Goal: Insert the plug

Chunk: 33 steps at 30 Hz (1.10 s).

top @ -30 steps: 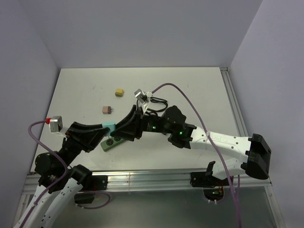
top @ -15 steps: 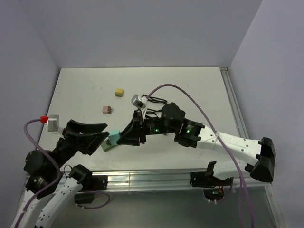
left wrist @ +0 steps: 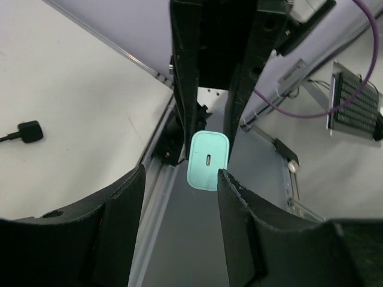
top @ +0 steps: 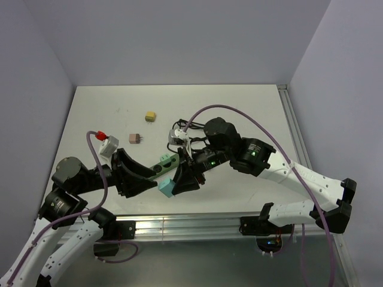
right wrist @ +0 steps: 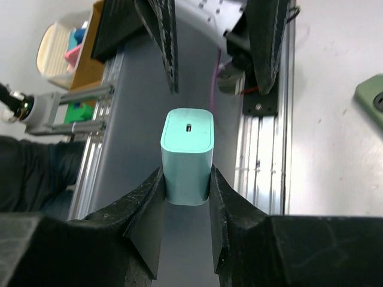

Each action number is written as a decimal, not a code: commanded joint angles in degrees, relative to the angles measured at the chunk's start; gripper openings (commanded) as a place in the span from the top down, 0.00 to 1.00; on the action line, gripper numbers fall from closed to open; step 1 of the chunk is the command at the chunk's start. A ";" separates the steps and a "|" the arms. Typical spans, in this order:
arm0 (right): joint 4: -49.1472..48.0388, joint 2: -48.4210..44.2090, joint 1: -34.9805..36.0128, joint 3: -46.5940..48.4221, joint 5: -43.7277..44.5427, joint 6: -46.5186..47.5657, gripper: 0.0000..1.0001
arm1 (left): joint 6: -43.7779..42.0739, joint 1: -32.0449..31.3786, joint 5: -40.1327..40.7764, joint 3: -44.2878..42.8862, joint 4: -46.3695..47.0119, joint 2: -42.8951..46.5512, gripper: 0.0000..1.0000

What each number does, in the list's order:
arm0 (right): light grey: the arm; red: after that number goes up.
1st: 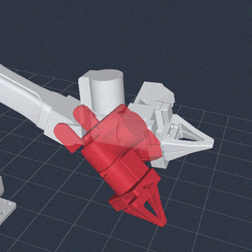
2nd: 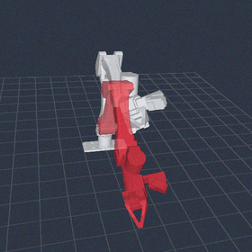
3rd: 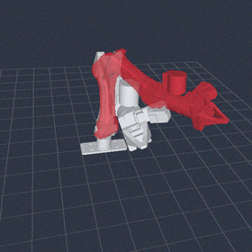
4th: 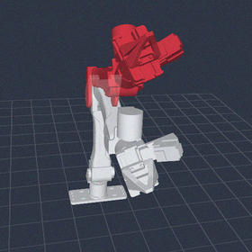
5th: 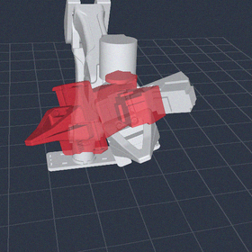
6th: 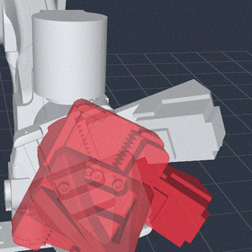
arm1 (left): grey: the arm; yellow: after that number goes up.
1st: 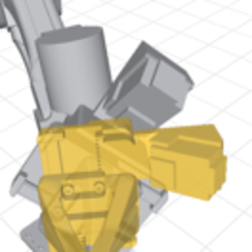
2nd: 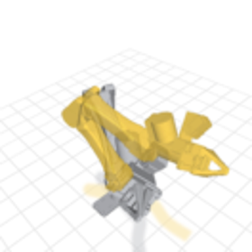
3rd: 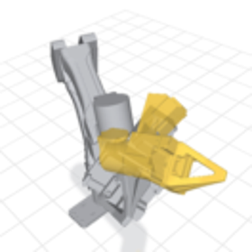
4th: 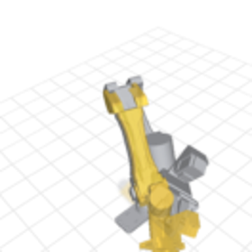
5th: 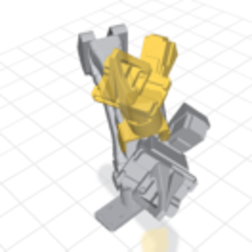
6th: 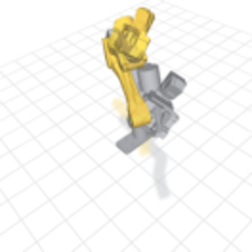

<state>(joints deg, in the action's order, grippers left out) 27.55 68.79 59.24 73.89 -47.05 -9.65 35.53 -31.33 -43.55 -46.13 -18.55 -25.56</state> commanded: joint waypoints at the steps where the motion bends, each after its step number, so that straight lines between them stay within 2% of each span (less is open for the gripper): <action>1: 6.81 -0.16 -0.45 1.70 -4.98 4.81 1.00 | -2.39 -0.13 -8.39 0.60 3.16 -1.24 0.44; 6: 9.01 0.55 -0.45 3.01 -4.54 5.52 1.00 | -1.34 -0.13 -12.43 1.74 5.28 -2.21 0.40; 13: 10.77 4.58 -0.27 6.97 -4.72 6.13 1.00 | -2.40 -0.13 -11.03 1.48 3.25 -3.18 0.32; 21: 11.74 9.60 -0.18 12.68 -4.37 6.57 1.00 | -2.65 -0.05 -11.30 1.92 3.17 -4.85 0.33; 33: 14.54 13.20 -0.01 17.43 -4.19 8.06 1.00 | -5.29 -0.13 -12.00 1.57 -0.96 -5.55 0.54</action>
<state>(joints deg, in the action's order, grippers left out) 41.45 81.45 59.00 87.46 -50.19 -2.87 32.56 -31.33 -54.33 -44.21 -18.72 -30.72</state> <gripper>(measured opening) 0.373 0.467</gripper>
